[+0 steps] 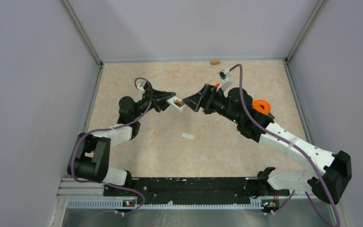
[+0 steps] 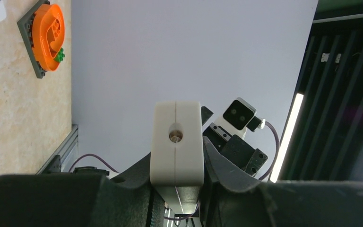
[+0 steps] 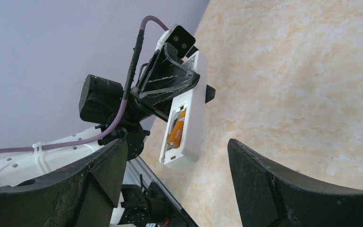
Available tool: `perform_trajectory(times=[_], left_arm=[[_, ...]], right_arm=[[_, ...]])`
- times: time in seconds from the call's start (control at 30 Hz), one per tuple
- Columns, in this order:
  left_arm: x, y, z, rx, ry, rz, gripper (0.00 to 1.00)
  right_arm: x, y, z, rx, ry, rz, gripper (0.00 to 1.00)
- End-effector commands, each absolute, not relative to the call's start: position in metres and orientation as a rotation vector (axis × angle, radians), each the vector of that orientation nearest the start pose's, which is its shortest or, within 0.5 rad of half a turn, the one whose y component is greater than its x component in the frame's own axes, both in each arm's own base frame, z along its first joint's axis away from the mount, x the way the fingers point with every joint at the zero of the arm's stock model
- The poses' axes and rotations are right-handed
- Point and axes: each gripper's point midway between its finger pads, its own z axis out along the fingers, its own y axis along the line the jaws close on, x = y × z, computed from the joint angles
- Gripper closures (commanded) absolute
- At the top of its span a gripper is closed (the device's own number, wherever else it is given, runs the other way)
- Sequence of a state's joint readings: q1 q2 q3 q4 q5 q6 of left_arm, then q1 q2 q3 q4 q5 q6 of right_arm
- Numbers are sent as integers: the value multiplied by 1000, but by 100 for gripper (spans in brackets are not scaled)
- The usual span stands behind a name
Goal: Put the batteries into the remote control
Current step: Load the battery into the remote control.
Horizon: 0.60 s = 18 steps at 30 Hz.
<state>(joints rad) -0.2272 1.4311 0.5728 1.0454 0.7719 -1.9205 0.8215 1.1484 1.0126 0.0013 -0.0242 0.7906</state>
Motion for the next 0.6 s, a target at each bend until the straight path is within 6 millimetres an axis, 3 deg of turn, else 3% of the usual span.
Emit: perform_trajectory(times=[0.0, 0.17, 0.33, 0.57], left_arm=[[304, -223, 300, -637, 1677, -2197, 100], [304, -222, 300, -639, 1665, -2208, 100], [302, -222, 302, -626, 1661, -2215, 100], [302, -223, 303, -605, 1660, -2216, 100]], right_arm=[[248, 326, 339, 13, 1775, 1332, 20], [244, 332, 333, 67, 1776, 1425, 20], [248, 331, 329, 125, 1764, 1443, 38], [252, 337, 325, 111, 1787, 1430, 48]])
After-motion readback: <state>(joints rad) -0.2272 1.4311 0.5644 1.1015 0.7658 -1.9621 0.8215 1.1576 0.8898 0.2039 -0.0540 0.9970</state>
